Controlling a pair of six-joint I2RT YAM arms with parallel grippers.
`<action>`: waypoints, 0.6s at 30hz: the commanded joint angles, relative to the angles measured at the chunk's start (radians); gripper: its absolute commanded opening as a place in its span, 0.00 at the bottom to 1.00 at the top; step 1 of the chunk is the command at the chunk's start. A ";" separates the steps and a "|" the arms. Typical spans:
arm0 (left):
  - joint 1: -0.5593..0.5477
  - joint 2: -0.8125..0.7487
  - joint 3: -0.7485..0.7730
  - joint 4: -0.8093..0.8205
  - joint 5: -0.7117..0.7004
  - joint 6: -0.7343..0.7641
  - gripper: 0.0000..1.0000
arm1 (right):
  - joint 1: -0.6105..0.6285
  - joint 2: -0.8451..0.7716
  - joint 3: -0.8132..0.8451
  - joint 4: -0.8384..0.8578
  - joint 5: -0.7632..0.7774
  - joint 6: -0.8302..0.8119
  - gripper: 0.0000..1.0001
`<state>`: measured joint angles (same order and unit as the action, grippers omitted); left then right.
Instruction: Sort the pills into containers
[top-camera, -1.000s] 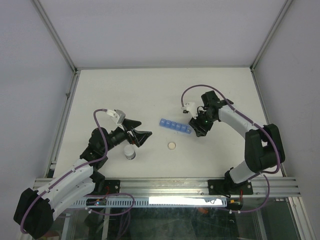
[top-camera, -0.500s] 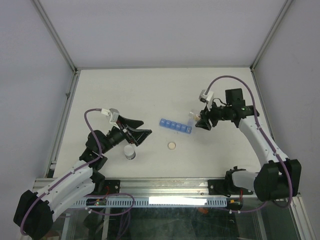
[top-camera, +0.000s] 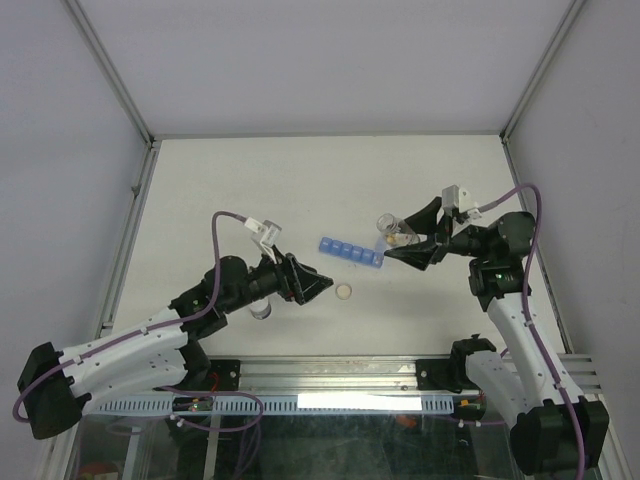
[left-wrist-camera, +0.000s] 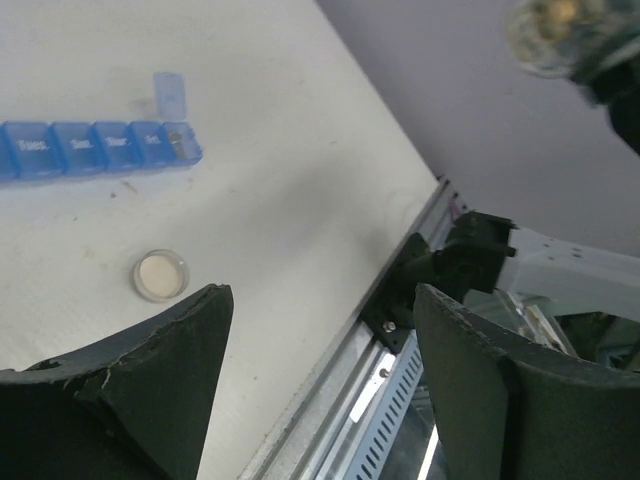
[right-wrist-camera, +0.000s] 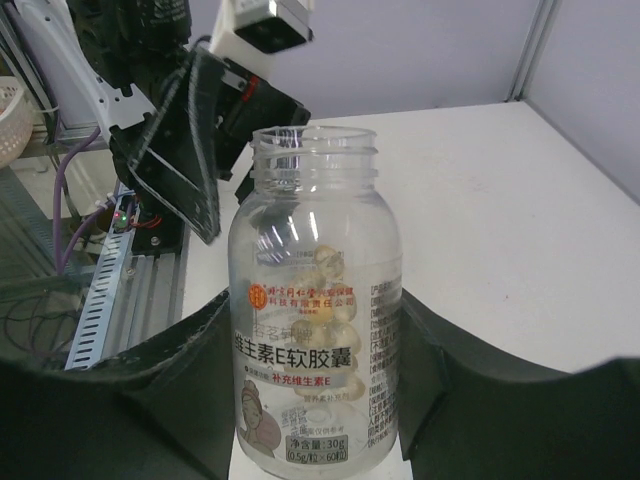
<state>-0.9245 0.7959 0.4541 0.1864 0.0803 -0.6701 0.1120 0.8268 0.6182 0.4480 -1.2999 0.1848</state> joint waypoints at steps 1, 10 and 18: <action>-0.060 0.128 0.158 -0.251 -0.184 0.027 0.74 | -0.014 -0.046 0.017 0.056 -0.002 0.031 0.00; -0.109 0.362 0.334 -0.438 -0.290 0.079 0.71 | -0.040 -0.073 0.009 0.004 0.070 0.012 0.00; -0.109 0.391 0.334 -0.363 -0.291 0.144 0.71 | -0.053 -0.025 0.010 -0.037 0.033 -0.030 0.00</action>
<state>-1.0283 1.2045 0.7506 -0.2455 -0.1909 -0.5880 0.0666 0.7807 0.6182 0.4213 -1.2533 0.1810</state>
